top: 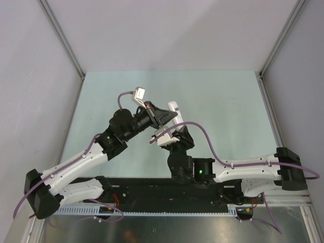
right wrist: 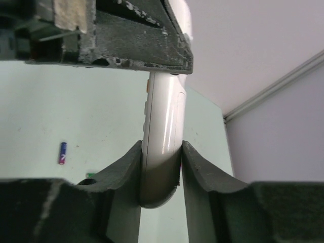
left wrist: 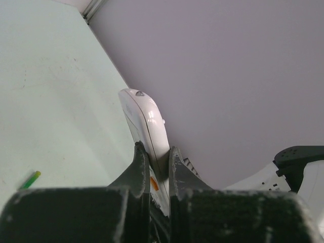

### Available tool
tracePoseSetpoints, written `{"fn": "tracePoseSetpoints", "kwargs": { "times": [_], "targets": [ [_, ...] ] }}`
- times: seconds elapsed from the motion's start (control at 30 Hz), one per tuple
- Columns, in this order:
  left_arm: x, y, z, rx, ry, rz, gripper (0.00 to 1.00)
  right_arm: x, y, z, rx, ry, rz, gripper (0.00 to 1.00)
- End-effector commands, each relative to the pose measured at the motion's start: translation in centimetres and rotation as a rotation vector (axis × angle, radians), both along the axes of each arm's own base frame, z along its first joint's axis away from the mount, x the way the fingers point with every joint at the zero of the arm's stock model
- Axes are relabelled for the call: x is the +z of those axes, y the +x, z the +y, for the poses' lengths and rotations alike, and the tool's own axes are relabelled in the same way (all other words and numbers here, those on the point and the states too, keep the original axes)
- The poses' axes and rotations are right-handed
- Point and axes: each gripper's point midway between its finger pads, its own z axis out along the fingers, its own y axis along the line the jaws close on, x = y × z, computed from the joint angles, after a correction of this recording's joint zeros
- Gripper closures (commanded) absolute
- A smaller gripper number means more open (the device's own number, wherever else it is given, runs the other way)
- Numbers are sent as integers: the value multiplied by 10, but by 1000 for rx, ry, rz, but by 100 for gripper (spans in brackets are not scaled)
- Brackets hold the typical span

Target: Load the batteries into the remote control

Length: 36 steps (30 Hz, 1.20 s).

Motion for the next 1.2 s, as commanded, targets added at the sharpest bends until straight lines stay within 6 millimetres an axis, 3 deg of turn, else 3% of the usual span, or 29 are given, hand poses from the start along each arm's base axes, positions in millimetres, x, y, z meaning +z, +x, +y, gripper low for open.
{"fn": "tracePoseSetpoints", "kwargs": {
  "times": [0.0, 0.13, 0.27, 0.37, 0.67, 0.93, 1.0, 1.07, 1.1, 1.17],
  "targets": [
    [13, 15, 7, 68, 28, -98, 100, 25, -16, 9, 107, 201, 11, 61],
    [11, 18, 4, 71, 26, -77, 100, 28, -17, 5, 116, 223, 24, 53],
    [7, 20, 2, 72, 24, -54, 100, 29, -15, 2, 126, 266, 43, 33],
    [6, 22, 2, 82, 19, -45, 100, 30, -14, 0, 138, 297, 60, 27],
    [-8, 40, 11, 115, -22, 56, 100, 27, 3, -16, 162, 394, 153, 22],
    [-17, 55, 25, 111, -59, 68, 100, 36, 0, -21, 263, 591, 257, 17],
    [-17, 54, 29, 95, -69, 55, 100, 42, 6, -32, 258, 683, 279, 17],
    [-17, 51, 32, 73, -77, 37, 100, 42, 3, -29, 315, 738, 339, 16],
    [-15, 51, 35, 68, -81, 25, 100, 40, 13, -38, 292, 765, 350, 16],
    [-18, 43, 35, 14, -95, 9, 100, 44, 8, -31, 380, 848, 422, 16]
  ]
}}
